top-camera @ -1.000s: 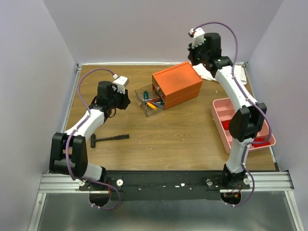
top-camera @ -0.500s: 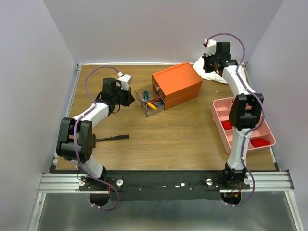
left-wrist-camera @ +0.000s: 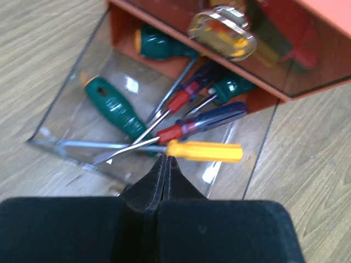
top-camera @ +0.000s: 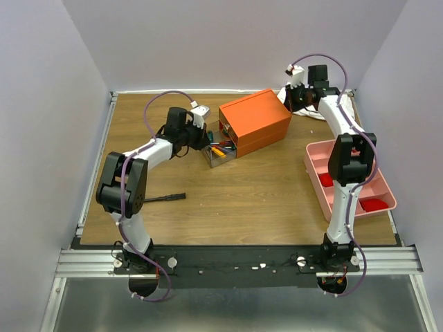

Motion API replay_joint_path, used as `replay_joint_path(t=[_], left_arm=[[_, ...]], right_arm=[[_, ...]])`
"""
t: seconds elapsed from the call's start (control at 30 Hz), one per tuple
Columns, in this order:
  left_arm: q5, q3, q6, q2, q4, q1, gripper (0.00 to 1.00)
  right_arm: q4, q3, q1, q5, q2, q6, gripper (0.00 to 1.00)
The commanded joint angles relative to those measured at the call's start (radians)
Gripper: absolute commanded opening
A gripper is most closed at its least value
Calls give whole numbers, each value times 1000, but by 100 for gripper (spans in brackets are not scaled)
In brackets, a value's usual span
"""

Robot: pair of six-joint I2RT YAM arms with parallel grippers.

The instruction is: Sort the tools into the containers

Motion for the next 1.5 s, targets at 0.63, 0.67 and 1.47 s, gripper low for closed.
replay_joint_path(t=[0.63,0.67,1.47], left_arm=[[-4,-47,351,-175,-248,61,0],[-2,-46,349,-167,-246,61,0],[44,164,264,80,-189,-19,0]], right_arm=[[-42,7,0,-54,35,18,1],[-42,7,0,-54,35,19,1],[-56,-55,22,-53,23,-14,2]])
